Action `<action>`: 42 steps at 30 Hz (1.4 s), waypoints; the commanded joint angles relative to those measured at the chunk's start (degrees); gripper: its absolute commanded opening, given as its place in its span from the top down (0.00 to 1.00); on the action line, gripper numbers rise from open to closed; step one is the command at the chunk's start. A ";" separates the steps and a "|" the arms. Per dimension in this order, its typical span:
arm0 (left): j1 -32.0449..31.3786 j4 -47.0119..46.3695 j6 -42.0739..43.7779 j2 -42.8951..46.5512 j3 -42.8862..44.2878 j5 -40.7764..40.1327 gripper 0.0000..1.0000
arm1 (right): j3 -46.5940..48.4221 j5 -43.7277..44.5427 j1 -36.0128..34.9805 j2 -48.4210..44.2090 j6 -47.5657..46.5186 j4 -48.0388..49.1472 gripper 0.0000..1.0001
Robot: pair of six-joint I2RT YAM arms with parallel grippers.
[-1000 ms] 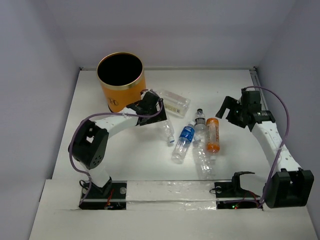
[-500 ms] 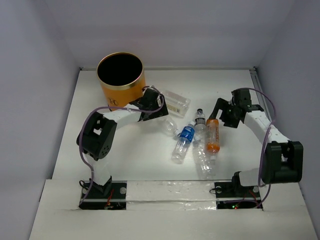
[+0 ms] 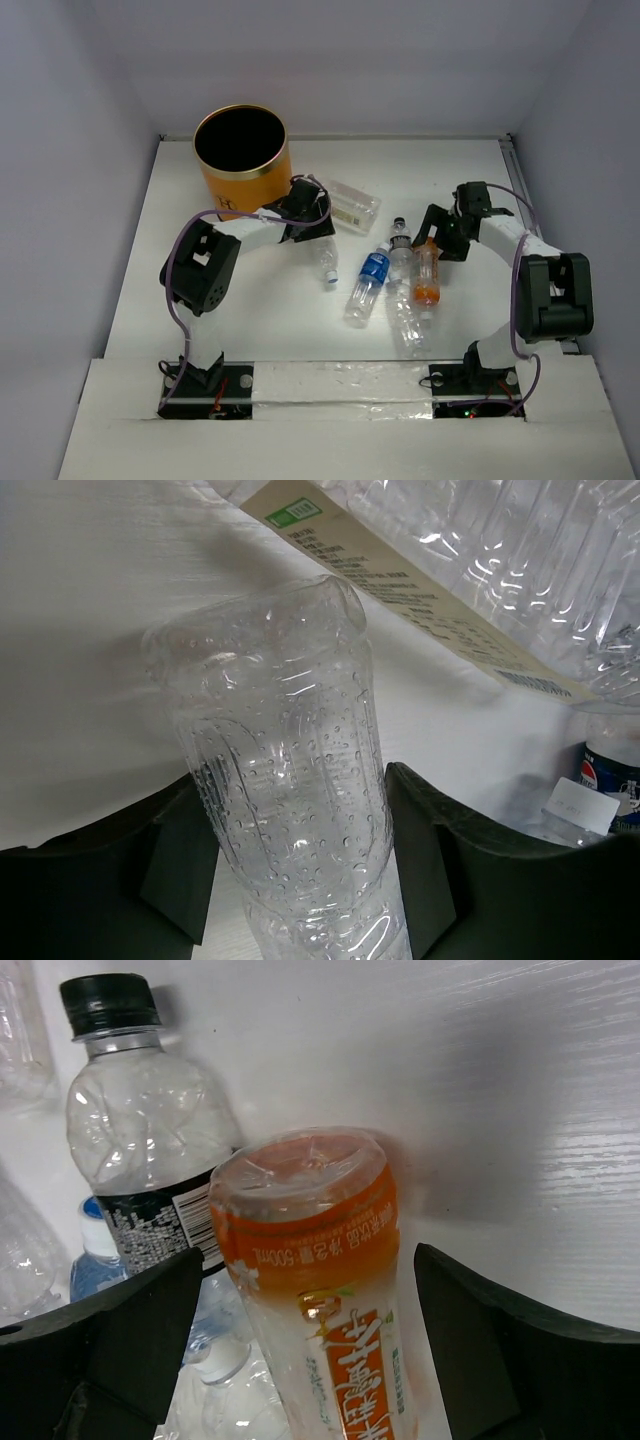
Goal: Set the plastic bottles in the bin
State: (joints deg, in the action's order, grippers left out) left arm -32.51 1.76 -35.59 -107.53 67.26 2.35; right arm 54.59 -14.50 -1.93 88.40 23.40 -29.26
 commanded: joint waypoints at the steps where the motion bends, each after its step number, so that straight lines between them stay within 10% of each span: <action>1: 0.34 -1.14 1.49 1.53 0.24 1.69 0.61 | -0.10 -1.41 0.18 1.42 0.24 3.15 0.09; 13: -4.31 3.24 6.50 15.14 3.83 2.66 0.72 | -0.45 0.87 0.18 1.87 1.64 3.68 0.31; 23: -4.31 9.13 10.28 23.85 24.37 -1.38 0.71 | 6.31 2.20 0.18 -11.84 3.85 -2.55 0.40; 32: 15.26 16.34 8.62 14.56 49.68 -3.32 0.70 | 12.56 -8.25 0.18 -24.40 7.62 -1.60 0.39; 42: 26.80 13.90 12.21 6.98 49.55 -14.03 0.67 | 22.04 -13.62 -5.96 -27.15 12.19 5.07 0.39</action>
State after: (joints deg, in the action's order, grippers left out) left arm -5.63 17.17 -25.80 -100.57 118.39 -7.73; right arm 71.72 -24.80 -5.30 61.63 33.15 -30.37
